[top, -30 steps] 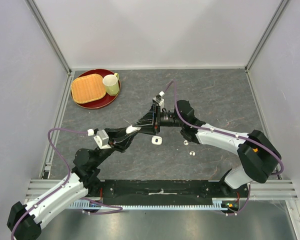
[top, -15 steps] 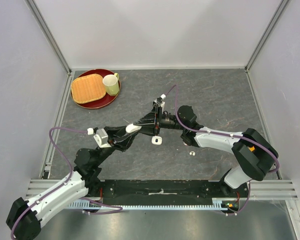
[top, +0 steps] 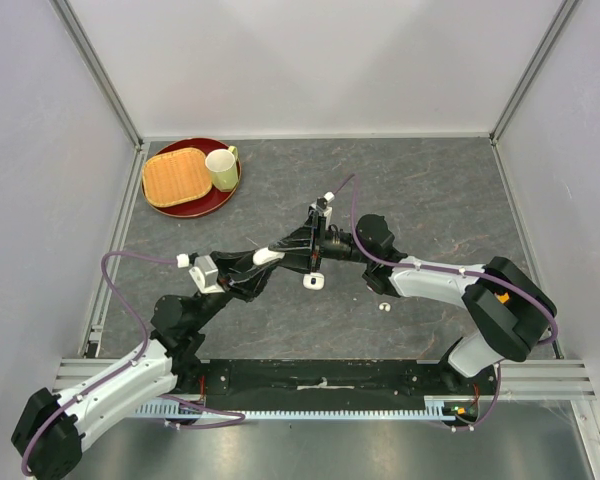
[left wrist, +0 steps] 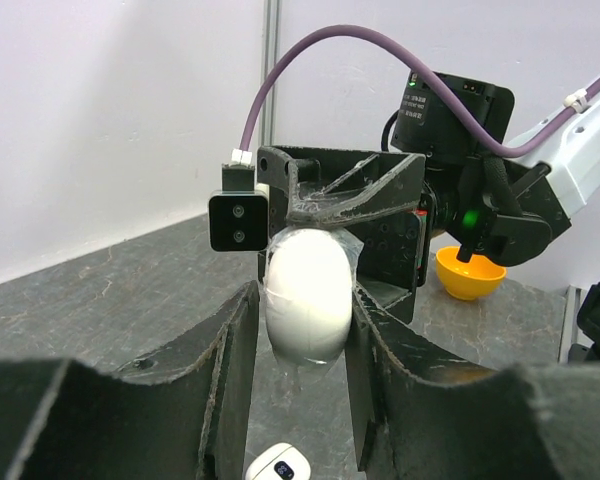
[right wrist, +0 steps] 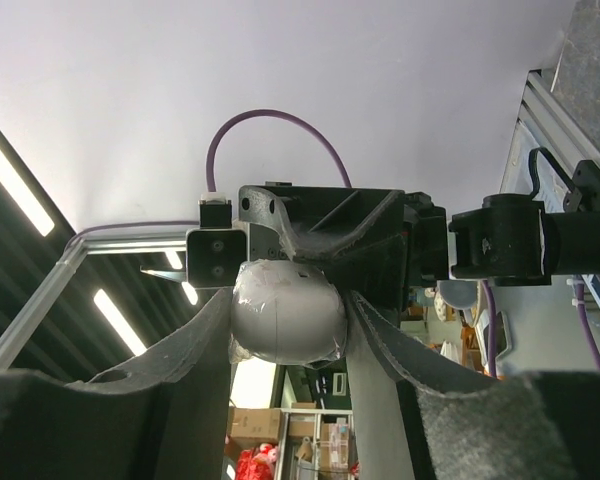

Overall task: Insert the wireless bluetooth earbuds into the charging case
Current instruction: Pick up the charging case at the center of the board.

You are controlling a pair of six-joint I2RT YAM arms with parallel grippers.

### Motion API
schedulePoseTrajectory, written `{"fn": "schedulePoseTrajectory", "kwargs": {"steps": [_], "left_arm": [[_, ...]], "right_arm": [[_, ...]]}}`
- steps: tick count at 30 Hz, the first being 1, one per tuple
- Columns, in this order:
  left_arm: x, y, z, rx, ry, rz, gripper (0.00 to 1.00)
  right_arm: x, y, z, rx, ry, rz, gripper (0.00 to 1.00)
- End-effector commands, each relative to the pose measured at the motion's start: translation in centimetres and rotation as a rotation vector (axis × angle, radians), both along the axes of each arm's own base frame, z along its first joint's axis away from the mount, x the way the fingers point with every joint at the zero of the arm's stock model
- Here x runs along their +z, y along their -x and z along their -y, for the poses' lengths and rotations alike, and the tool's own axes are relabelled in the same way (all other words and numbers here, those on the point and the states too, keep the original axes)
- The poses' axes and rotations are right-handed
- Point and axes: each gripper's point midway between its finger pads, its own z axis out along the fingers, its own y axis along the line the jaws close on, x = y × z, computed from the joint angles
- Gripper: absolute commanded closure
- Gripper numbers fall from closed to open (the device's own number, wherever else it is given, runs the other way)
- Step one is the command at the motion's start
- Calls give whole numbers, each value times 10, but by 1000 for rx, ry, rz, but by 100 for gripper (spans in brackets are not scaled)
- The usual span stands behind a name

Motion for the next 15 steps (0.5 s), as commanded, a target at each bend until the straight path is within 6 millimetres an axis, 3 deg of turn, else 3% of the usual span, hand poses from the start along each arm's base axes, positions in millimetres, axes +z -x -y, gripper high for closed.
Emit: {"fn": "schedulePoseTrajectory", "kwargs": {"steps": [1, 5, 8, 11, 15], "left_arm": [[22, 2, -8, 19, 72, 41, 55], [22, 2, -9, 24, 69, 36, 57], [19, 2, -7, 18, 58, 27, 68], [15, 3, -4, 4, 47, 15, 68], [12, 3, 0, -16, 29, 3, 59]], "right_arm": [[5, 5, 0, 3, -33, 13, 100], [8, 4, 0, 0, -43, 19, 100], [9, 4, 0, 2, -45, 20, 100], [11, 5, 1, 2, -49, 25, 100], [14, 5, 1, 4, -59, 33, 100]]}}
